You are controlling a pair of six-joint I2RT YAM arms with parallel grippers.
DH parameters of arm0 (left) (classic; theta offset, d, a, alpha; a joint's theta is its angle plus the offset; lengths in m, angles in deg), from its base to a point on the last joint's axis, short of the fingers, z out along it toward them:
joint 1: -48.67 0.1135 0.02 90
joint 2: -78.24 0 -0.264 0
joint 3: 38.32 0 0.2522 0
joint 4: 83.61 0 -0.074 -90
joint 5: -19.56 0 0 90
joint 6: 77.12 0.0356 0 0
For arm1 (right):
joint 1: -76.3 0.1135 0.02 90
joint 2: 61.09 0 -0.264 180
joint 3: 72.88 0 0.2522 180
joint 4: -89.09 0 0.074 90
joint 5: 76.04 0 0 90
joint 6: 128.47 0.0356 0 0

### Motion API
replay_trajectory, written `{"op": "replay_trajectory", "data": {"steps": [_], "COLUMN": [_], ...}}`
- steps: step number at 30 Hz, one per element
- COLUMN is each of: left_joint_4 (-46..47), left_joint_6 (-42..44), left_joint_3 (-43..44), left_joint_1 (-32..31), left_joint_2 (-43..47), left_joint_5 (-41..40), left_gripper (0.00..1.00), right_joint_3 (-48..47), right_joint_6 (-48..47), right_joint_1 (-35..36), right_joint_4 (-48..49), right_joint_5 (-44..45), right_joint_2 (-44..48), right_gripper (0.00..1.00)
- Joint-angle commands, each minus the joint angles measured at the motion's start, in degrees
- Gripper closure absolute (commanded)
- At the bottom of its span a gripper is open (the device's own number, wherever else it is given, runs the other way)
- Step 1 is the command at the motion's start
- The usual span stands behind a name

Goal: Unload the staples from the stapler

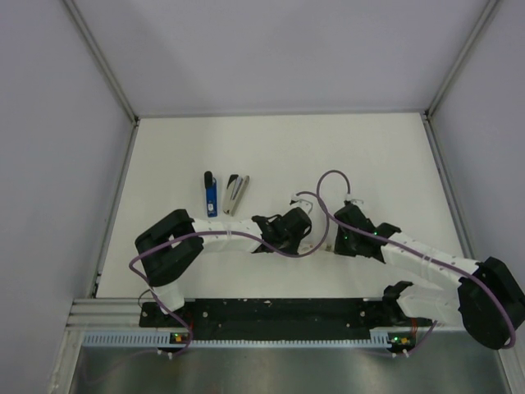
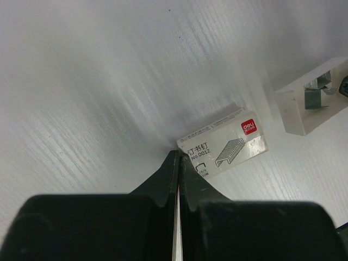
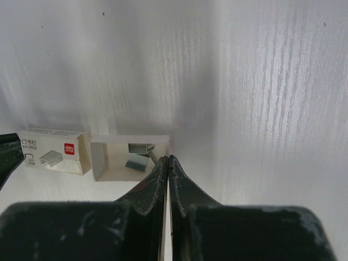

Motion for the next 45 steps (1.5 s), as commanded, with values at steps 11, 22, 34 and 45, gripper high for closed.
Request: {"op": "replay_trajectory", "data": {"steps": [11,22,34,45], "left_joint_4": [-0.01,-0.1,-0.27,0.34], "left_joint_6": [0.34,0.25,-0.62,-0.63], "left_joint_3": [1.05,1.22,1.57,1.4], "left_joint_1": [0.19,0.1,0.19,0.19], "left_joint_2": [-0.02,0.24,0.33,0.51], "left_joint_5": [0.25,0.25,0.42,0.68], "left_gripper": [0.98,0.98,0.97,0.97], "right_joint_3": [-5.88,-6.23,-7.9,-8.51], "right_joint_6": [0.56,1.97,3.38,4.08], "right_joint_1": [6.47,8.49,10.78,12.09], "right_joint_4": [-2.69,-2.87,-3.05,-4.19], "right_joint_5": [8.49,10.78,12.19,13.68], "right_joint_2": [-3.16,-4.48,-6.76,-8.26], "right_gripper": [1.0,1.0,1.0,1.0]}}
